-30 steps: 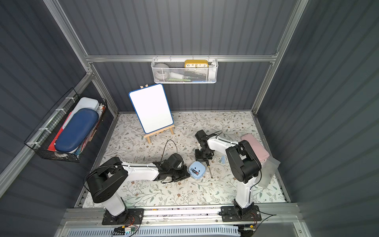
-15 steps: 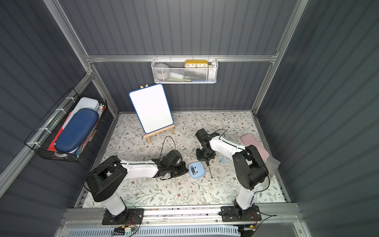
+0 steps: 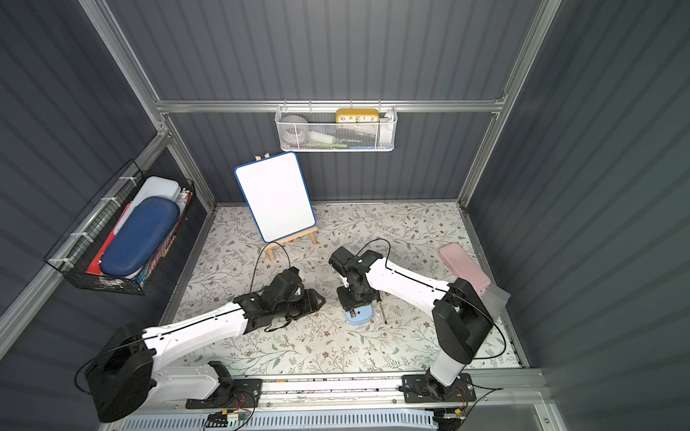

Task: Remove the battery from the alarm

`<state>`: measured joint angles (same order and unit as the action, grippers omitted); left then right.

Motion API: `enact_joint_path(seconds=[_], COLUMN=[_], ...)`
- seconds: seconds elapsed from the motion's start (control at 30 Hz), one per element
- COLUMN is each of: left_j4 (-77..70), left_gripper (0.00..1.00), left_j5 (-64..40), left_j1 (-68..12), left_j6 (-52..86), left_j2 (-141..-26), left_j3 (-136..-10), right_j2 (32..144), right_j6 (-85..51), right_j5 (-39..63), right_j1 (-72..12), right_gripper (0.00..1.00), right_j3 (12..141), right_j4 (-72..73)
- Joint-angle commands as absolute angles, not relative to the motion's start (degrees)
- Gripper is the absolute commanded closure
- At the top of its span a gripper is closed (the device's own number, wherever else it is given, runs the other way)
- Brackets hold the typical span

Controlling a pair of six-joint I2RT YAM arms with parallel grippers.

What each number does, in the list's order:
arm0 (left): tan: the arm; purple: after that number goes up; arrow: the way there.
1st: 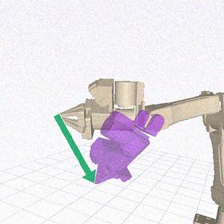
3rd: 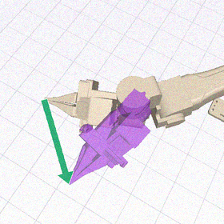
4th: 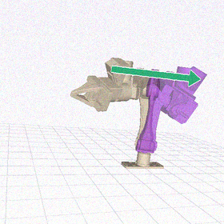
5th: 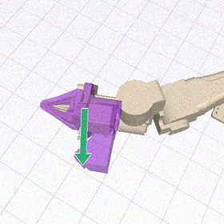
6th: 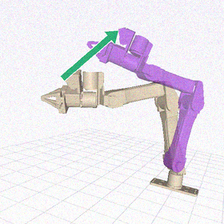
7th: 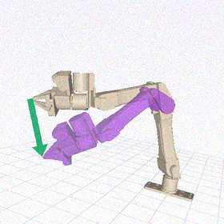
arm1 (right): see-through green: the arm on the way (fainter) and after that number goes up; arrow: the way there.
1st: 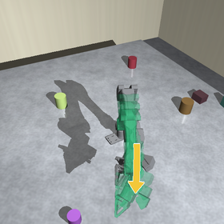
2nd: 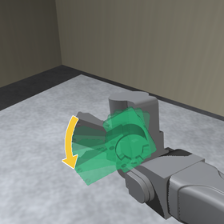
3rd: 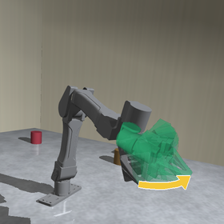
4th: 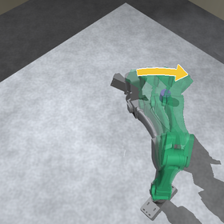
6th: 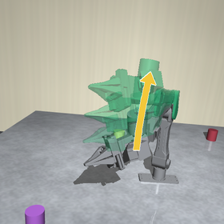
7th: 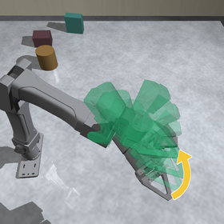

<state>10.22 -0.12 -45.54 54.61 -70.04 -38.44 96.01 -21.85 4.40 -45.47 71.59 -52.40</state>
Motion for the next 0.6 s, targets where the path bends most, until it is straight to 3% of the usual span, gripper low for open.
enact_joint_path(seconds=[0.0,0.57], left_j4=[16.43,16.06], left_gripper=[0.43,0.42], left_j5=[3.96,3.34], left_j1=[-44.25,-44.03], left_j6=[51.14,50.28], left_j2=[-65.3,-65.81], left_j3=[-37.97,-38.52], right_j2=[97.99,101.69], right_j6=[-23.38,-24.5], right_j5=[2.06,2.24], right_j1=[-46.53,-47.55], right_gripper=[0.57,0.6], right_j3=[72.36,71.08], right_j4=[-54.67,-52.89])
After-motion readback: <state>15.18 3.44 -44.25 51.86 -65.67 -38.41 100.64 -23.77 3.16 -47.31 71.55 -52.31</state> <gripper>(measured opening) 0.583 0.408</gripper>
